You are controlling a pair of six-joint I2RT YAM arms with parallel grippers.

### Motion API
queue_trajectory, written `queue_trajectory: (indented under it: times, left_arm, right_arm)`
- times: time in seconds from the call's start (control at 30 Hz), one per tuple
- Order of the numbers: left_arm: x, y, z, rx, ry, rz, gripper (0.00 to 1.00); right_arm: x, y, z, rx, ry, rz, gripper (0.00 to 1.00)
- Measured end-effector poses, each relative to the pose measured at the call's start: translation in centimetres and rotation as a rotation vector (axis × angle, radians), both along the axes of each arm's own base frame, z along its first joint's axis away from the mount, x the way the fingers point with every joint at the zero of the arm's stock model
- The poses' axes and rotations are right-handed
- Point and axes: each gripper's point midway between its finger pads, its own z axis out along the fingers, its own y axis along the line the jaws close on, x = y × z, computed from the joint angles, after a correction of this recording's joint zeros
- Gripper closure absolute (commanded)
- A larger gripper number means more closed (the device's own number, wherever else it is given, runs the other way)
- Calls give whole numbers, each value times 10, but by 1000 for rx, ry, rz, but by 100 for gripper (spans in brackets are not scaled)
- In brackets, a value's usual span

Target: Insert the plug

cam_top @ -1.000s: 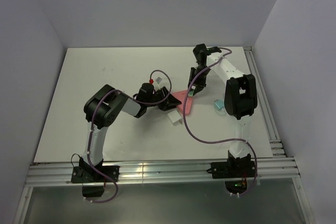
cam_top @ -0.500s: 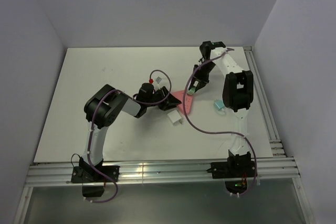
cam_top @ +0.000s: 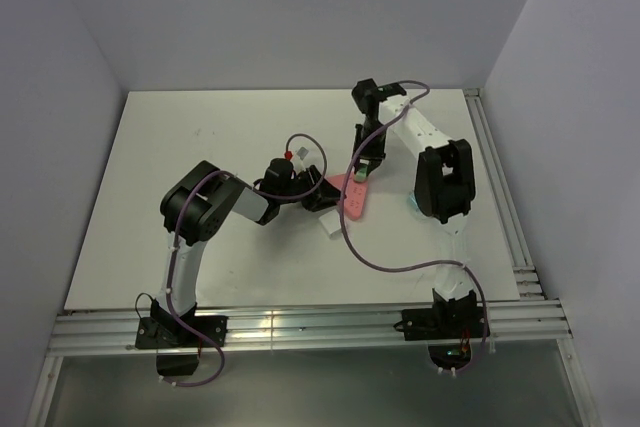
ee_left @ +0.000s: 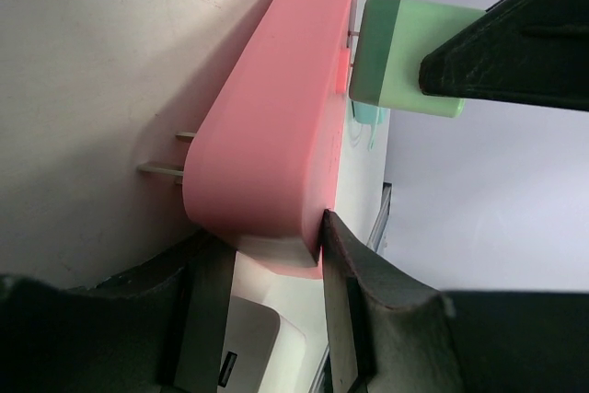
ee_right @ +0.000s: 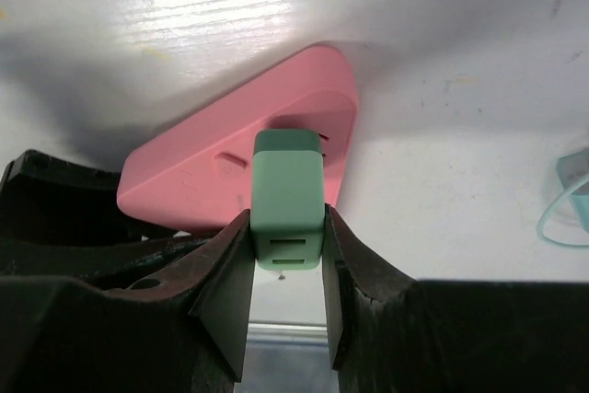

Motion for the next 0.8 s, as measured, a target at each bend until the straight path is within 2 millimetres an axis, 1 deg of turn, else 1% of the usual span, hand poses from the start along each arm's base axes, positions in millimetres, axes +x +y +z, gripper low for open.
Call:
queue_trajectory:
  times: [0.13, 0.23, 0.53, 0.73, 0.77, 0.8]
  left_arm:
    - [-1, 0, 0, -1, 3, -5, 100]
    - [-1, 0, 0, -1, 5, -6, 100]
    - [-4, 0, -1, -2, 5, -11, 100]
    - [-18, 10, -1, 1, 11, -21, 100]
    - [-19, 11, -1, 4, 8, -22, 96]
    - [-20, 12, -1, 7, 7, -22, 81]
  right_arm:
    - [2, 0, 0, -68, -54, -11, 100]
    - [1, 0, -1, -73, -69, -11, 100]
    - [-4, -1, -2, 23, -111, -34, 100]
    - [-18, 5, -11, 76, -98, -25, 100]
    - [-19, 7, -11, 83, -95, -24, 100]
    - [-20, 8, -11, 88, -93, -23, 100]
